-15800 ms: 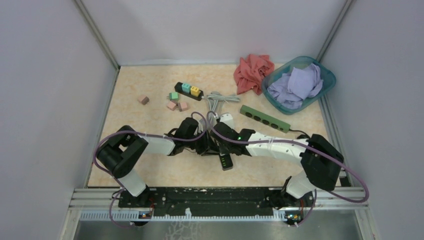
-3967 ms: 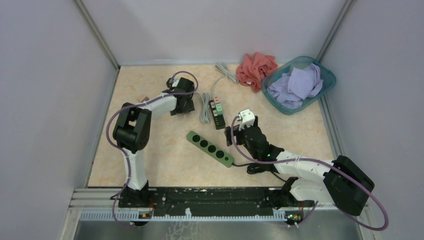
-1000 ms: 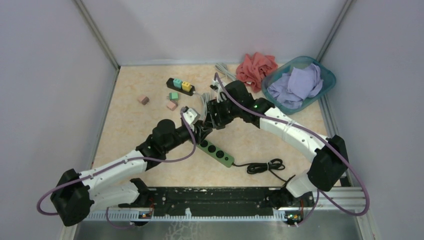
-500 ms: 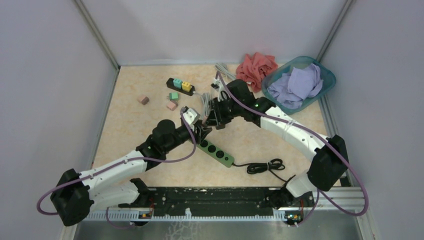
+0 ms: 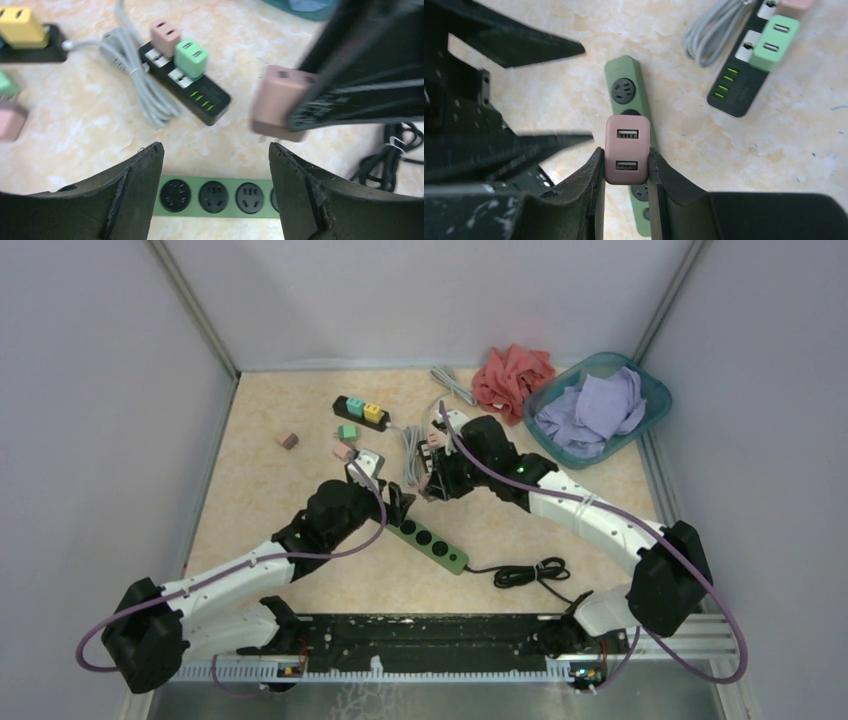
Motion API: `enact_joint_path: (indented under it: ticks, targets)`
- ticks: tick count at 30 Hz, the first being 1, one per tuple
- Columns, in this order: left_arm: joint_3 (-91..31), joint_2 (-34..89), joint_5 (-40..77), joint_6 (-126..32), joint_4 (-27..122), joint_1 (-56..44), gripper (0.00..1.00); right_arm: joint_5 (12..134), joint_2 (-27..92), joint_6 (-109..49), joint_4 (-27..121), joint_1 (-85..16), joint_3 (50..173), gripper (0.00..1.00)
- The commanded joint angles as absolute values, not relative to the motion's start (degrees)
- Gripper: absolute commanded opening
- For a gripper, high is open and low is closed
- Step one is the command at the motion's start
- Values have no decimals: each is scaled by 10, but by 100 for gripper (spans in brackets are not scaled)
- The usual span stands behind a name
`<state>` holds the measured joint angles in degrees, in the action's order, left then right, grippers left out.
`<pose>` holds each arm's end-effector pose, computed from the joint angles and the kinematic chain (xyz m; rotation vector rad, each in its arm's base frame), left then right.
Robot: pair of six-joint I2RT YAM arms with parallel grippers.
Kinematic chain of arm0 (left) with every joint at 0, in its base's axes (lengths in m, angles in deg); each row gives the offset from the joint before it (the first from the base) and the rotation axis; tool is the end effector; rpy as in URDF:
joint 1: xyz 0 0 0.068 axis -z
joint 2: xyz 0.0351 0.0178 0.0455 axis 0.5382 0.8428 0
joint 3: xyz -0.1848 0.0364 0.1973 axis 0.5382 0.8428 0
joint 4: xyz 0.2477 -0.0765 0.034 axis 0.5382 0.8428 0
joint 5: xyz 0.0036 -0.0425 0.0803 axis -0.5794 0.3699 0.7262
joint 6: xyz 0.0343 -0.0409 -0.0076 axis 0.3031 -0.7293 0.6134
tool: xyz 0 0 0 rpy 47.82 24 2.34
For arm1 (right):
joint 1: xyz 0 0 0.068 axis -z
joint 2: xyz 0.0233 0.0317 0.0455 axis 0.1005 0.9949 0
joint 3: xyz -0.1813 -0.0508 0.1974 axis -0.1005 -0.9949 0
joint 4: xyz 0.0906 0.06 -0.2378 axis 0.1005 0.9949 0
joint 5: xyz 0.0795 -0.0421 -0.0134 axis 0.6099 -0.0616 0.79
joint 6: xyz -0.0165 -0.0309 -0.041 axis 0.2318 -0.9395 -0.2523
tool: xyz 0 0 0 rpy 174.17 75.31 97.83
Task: Insert the plug
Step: Pick up the plug from the center of the board, then insert the plug into the socket.
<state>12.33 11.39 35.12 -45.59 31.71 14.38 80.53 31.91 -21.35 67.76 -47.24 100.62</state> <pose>0.1652 -0.1691 0.2494 0.4776 1.7516 -0.5811 0.2295 0.2150 0.3007 -0.6678 2.2208 0.8161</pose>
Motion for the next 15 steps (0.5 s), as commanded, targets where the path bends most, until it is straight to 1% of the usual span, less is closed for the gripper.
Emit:
enact_joint_path:
  ticks: [1,6,10,15]
  targets:
    - [134,125,382,-533,347,94,82,756,264,-243,609,-472,966,0]
    - [134,164,274,-598,360,-12,81,754,238,-264,559,-473,918,0]
    - [124,203,239,-628,368,-52,79,766,234,-275,536,-473,898,0]
    - [105,271,180,-656,380,-102,73,785,235,-284,506,-475,875,0]
